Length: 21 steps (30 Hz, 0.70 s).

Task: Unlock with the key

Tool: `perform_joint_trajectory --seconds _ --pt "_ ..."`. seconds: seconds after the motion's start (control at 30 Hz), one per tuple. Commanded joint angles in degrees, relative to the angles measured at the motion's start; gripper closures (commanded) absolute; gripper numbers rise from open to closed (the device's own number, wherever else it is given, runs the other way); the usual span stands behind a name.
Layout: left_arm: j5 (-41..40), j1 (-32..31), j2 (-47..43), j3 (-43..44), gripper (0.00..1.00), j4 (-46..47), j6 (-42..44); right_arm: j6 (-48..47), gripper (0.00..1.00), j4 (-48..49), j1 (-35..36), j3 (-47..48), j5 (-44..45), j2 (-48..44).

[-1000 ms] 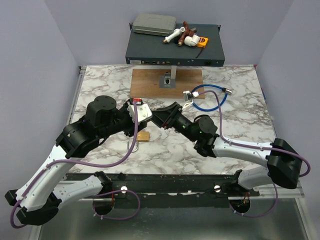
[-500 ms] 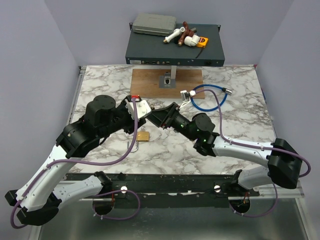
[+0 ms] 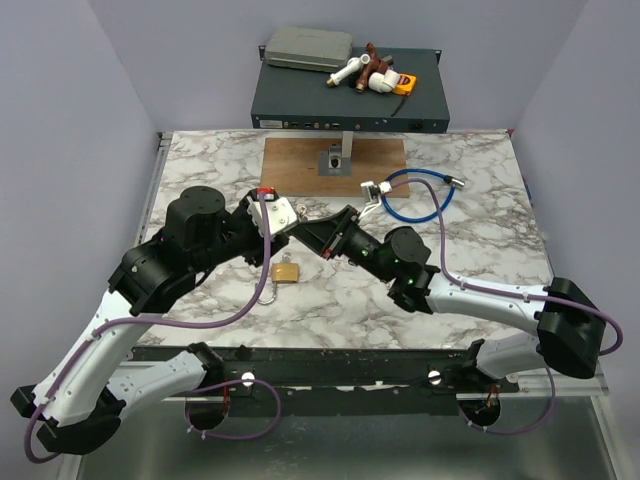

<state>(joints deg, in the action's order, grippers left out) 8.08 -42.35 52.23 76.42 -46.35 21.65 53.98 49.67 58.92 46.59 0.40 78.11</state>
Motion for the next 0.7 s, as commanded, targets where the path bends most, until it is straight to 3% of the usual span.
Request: perform_joint_trajectory --seconds 0.0,0.13,0.23,0.47,0.67 --pt "23.5 -0.3 0.3 2.1 0.89 -1.9 -3.2 -3.5 0.99 7.8 0.2 -0.3 -2.3 -0.3" --pt "25.4 1.6 0.5 3.2 0.26 -1.8 -7.3 -7.0 0.99 10.8 0.3 -3.7 -4.7 -2.8" --pt "26.0 4.1 1.2 5.4 0.02 -2.8 -9.8 -10.0 0.99 9.9 0.2 -6.3 -7.5 -6.3" --pt "41.5 9.5 2.1 7.7 0.02 -7.3 -12.0 -14.2 0.99 7.4 0.2 -9.2 -10.9 -13.0" --pt "49.4 14.6 3.1 6.2 0.01 -7.4 -14.5 -17.3 0.99 4.6 0.2 -7.7 -16.1 -15.4"
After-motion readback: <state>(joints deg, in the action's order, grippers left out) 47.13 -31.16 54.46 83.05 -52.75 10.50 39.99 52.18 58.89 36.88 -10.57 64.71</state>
